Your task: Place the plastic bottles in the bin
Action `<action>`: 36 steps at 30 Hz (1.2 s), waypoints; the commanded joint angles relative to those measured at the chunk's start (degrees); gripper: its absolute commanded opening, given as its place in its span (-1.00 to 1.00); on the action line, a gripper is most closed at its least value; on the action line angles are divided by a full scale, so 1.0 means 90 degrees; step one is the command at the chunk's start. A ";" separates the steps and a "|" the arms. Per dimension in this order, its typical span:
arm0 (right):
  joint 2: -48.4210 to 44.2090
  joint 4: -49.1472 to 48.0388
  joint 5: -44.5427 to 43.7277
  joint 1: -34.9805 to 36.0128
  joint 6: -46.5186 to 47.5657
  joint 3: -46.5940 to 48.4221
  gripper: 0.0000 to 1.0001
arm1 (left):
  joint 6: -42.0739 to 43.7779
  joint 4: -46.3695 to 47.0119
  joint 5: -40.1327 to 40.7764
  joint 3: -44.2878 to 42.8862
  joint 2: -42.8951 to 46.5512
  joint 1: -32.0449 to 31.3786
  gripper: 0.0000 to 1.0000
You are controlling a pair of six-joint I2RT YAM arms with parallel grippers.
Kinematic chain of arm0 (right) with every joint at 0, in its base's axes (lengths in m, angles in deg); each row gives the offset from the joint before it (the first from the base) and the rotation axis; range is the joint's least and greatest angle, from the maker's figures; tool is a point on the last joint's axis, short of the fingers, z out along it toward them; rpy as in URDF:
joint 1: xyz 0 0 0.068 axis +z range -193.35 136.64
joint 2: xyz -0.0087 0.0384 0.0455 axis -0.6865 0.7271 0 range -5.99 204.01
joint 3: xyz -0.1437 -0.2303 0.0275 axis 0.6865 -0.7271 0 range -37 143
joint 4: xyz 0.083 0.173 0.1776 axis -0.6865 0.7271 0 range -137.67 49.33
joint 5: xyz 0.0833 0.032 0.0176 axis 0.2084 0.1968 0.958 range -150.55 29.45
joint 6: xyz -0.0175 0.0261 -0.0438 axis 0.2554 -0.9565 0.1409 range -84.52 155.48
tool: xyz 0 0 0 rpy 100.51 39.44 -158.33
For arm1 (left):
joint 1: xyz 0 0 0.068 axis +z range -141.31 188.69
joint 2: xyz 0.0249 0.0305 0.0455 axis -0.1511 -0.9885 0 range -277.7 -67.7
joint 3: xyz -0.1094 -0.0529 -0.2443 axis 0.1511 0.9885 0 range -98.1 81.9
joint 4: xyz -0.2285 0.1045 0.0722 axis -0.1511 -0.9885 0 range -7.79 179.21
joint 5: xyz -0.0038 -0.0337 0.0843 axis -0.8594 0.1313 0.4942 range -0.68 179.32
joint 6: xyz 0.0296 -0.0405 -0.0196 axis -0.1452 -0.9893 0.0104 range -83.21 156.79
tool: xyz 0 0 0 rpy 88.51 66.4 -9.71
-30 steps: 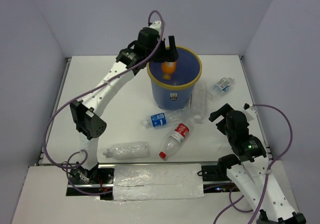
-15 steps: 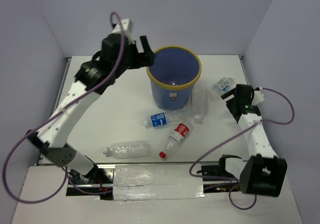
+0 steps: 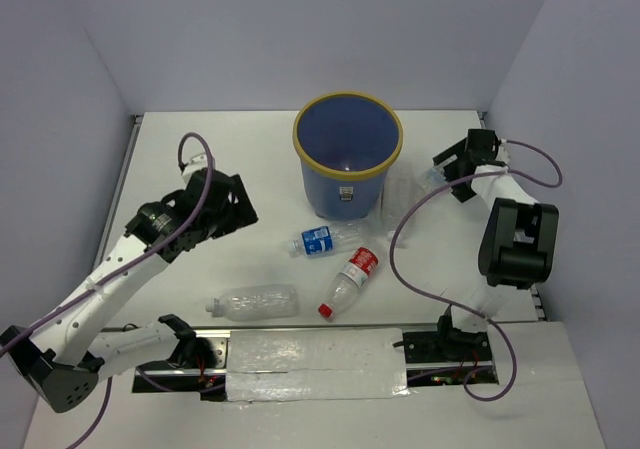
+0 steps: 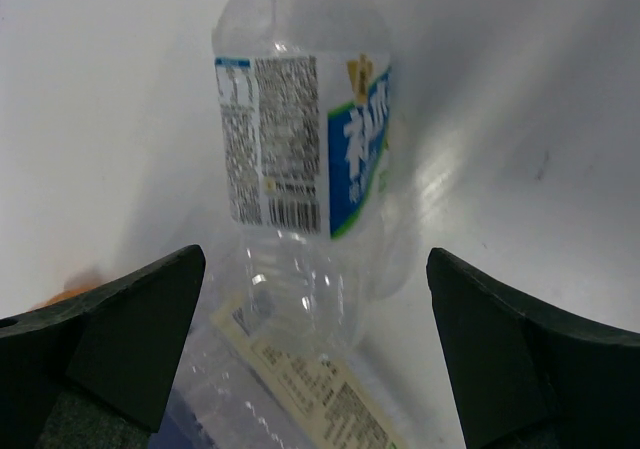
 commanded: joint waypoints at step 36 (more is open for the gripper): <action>-0.1557 0.0204 -0.3214 0.3686 0.2472 0.3026 -0.03 | -0.2310 -0.1767 -0.2170 0.1808 0.1040 -0.0019 0.99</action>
